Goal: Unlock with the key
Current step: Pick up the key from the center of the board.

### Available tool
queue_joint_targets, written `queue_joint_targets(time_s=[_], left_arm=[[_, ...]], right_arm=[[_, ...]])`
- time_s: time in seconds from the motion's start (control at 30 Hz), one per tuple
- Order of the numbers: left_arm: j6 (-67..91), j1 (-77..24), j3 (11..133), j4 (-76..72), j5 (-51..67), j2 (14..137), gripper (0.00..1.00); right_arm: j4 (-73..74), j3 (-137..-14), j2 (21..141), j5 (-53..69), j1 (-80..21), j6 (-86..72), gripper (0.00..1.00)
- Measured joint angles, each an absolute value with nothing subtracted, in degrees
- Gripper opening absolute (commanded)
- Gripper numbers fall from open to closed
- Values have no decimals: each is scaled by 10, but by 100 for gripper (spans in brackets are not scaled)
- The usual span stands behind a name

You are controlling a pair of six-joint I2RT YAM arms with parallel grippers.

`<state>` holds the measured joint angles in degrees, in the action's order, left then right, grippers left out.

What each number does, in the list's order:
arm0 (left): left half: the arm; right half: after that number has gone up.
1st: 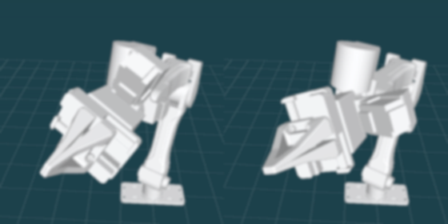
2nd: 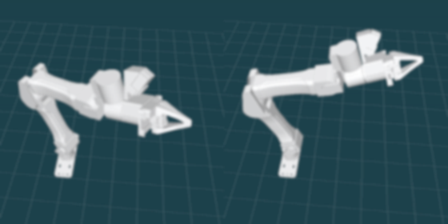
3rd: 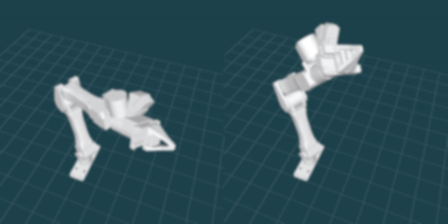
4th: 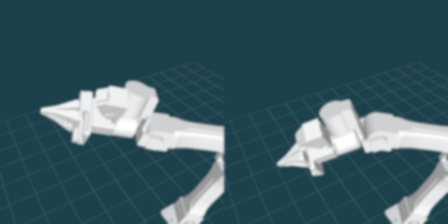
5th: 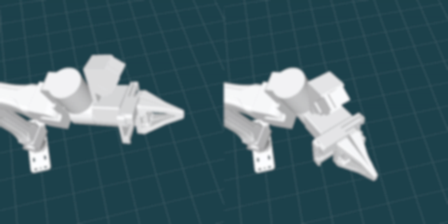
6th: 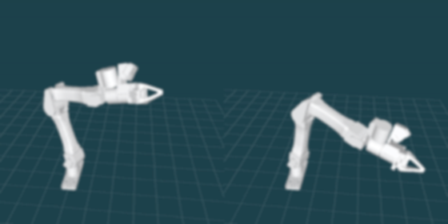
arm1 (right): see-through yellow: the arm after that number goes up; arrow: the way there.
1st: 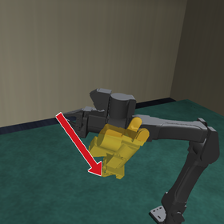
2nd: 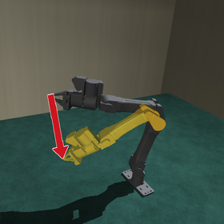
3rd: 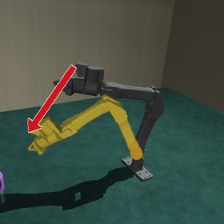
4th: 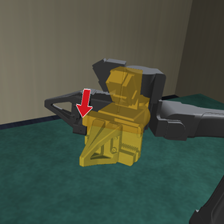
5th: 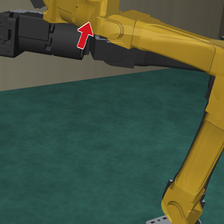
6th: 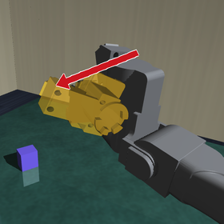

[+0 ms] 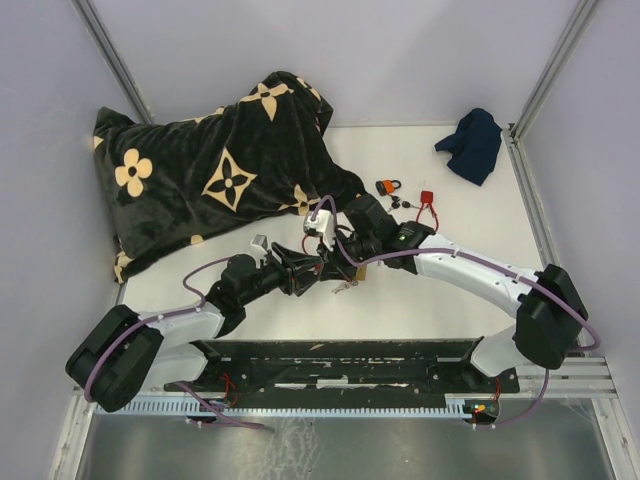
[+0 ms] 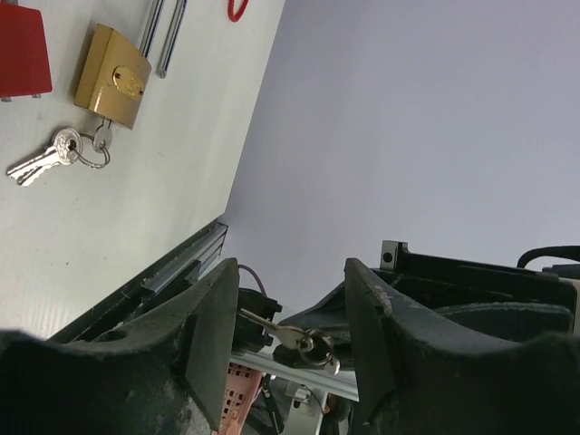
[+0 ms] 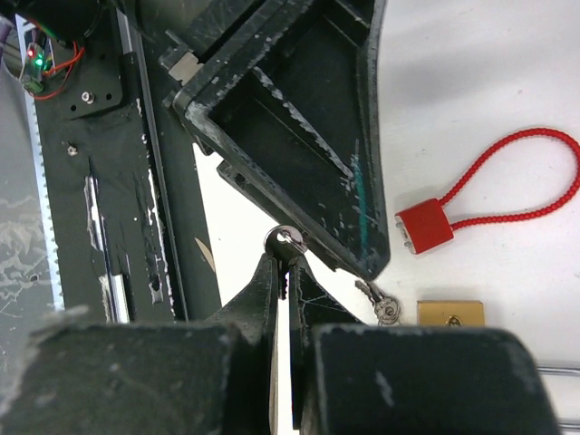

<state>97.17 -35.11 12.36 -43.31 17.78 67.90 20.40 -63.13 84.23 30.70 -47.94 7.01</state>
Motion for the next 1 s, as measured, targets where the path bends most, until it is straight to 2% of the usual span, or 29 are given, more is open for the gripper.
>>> queue_joint_targets(time_s=[0.17, 0.4, 0.63, 1.0], left_arm=[[973, -351, 128, -438, 186, 687, 53], [974, -351, 128, -442, 192, 689, 38], [974, -351, 128, -453, 191, 689, 19], [974, -351, 127, -454, 184, 693, 3]], right_arm=[[232, -648, 858, 297, -496, 97, 2], [260, -658, 869, 285, -507, 119, 2], [284, -667, 870, 271, -510, 134, 2], [309, -678, 870, 261, -513, 141, 3]])
